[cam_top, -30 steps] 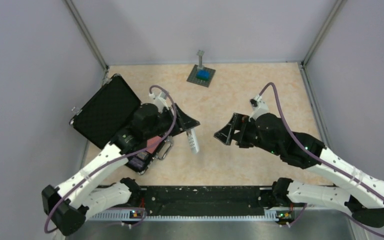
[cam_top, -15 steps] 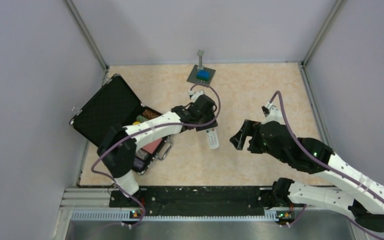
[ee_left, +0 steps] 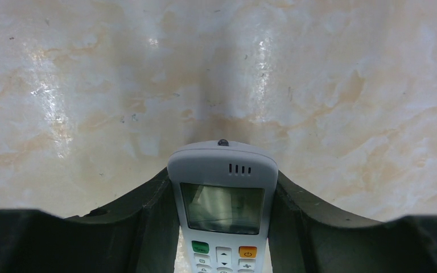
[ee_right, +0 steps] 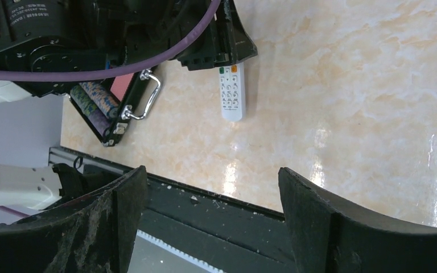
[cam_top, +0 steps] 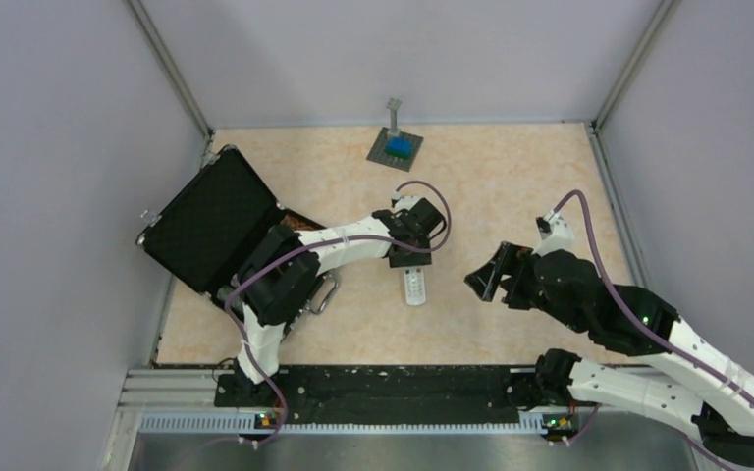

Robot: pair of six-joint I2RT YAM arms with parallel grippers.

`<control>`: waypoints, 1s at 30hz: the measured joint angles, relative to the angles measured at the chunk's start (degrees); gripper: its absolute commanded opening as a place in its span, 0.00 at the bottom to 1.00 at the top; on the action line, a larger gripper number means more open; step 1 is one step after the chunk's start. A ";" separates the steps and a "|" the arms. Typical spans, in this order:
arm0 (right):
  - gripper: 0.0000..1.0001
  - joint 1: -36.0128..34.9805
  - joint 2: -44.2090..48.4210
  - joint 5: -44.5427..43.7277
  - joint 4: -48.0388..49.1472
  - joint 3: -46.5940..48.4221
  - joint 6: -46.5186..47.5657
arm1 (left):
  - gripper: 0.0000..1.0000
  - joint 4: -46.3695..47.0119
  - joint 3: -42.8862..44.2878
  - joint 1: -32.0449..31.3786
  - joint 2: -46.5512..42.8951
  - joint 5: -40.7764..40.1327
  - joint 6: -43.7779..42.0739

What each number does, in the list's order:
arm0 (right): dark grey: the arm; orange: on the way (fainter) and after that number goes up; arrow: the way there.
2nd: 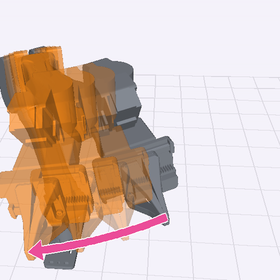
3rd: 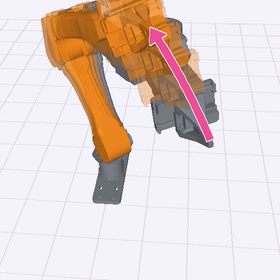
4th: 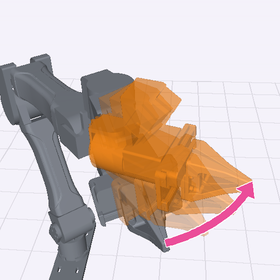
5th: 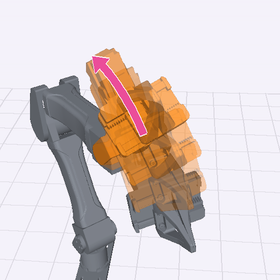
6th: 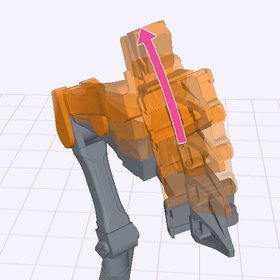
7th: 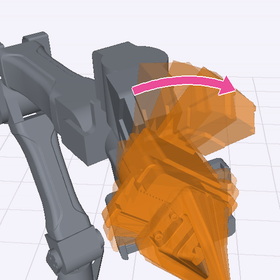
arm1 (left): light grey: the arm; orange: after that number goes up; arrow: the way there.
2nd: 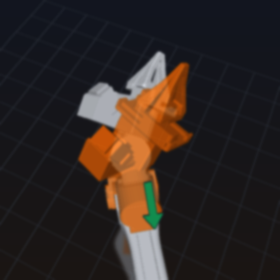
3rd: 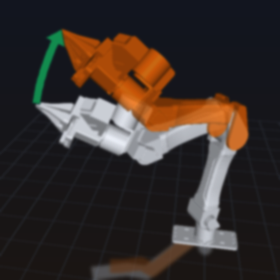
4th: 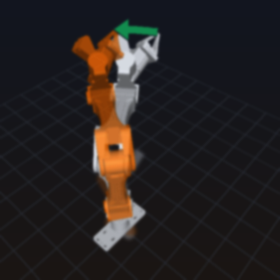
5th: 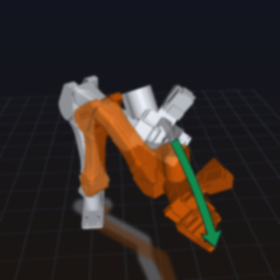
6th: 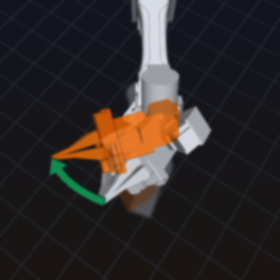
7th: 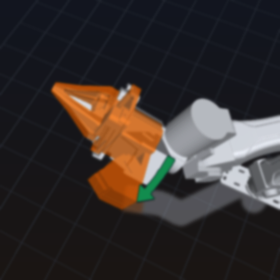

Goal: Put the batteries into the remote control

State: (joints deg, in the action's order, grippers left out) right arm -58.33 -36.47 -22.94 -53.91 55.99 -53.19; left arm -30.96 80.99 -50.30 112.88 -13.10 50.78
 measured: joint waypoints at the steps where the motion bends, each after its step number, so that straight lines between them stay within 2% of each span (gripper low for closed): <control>1: 0.83 0.00 0.15 0.00 -0.09 -0.09 -0.22 | 0.06 -0.44 0.20 -0.09 0.46 -0.28 0.02; 6: 0.83 0.00 -0.22 -0.20 -0.15 -0.07 -1.03 | 0.09 -0.83 0.44 -0.74 1.29 -2.29 0.09; 13: 0.83 0.00 -1.31 -1.05 -0.11 -0.07 -1.42 | 0.23 1.03 -0.98 -2.38 1.31 -4.57 0.33; 16: 0.83 0.00 -1.31 -1.03 -0.11 -0.09 -1.95 | 0.33 1.81 -1.70 -3.04 1.29 -5.31 0.50; 22: 0.83 0.00 -1.11 -1.01 -0.11 -0.07 -2.45 | 0.38 3.13 -2.38 -3.56 1.29 -6.95 1.22; 26: 0.85 0.00 -0.63 -1.03 -0.13 -0.07 -2.56 | 0.53 3.61 -2.49 -3.72 1.29 -7.45 1.68; 30: 0.85 0.00 -0.50 -1.03 -0.13 -0.04 -2.58 | 0.63 3.58 -2.51 -3.78 1.29 -7.85 1.97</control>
State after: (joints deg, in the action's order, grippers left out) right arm -58.33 -36.97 -23.97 -54.04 55.94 -55.77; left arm -27.38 78.48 -54.08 114.17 -20.95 52.75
